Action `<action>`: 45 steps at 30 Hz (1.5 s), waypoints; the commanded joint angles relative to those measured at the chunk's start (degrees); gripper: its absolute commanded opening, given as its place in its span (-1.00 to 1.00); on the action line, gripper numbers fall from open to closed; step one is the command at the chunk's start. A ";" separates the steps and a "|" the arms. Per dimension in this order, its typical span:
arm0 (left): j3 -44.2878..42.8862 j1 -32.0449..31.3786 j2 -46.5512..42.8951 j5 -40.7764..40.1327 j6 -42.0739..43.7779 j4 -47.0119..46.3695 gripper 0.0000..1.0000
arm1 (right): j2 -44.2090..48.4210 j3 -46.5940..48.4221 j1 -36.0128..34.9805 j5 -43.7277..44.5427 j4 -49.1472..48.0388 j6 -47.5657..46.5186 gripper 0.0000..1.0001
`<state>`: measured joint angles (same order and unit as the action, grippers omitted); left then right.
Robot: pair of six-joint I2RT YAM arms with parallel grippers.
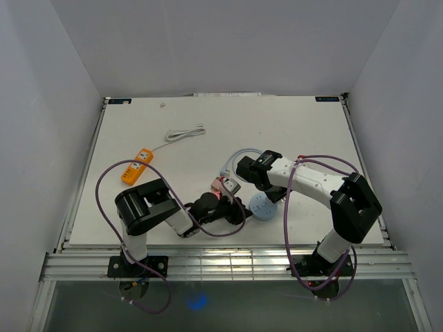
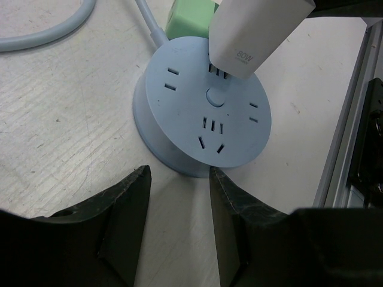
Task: Insert the plug
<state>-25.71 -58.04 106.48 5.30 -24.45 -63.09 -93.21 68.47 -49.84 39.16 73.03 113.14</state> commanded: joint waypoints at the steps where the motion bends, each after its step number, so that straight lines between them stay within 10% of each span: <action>1: -1.44 -0.32 1.10 -1.87 1.07 2.53 0.09 | -0.92 1.93 -0.34 0.13 2.02 6.57 -0.85; 45: -2.06 -0.32 4.71 0.85 0.36 0.77 0.10 | -2.77 0.27 -4.73 -1.27 -3.51 -4.07 -0.84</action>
<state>-26.89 -58.26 109.45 6.59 -24.32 -66.57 -95.50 68.77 -52.62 42.41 71.29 108.79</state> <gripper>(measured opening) 0.550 0.427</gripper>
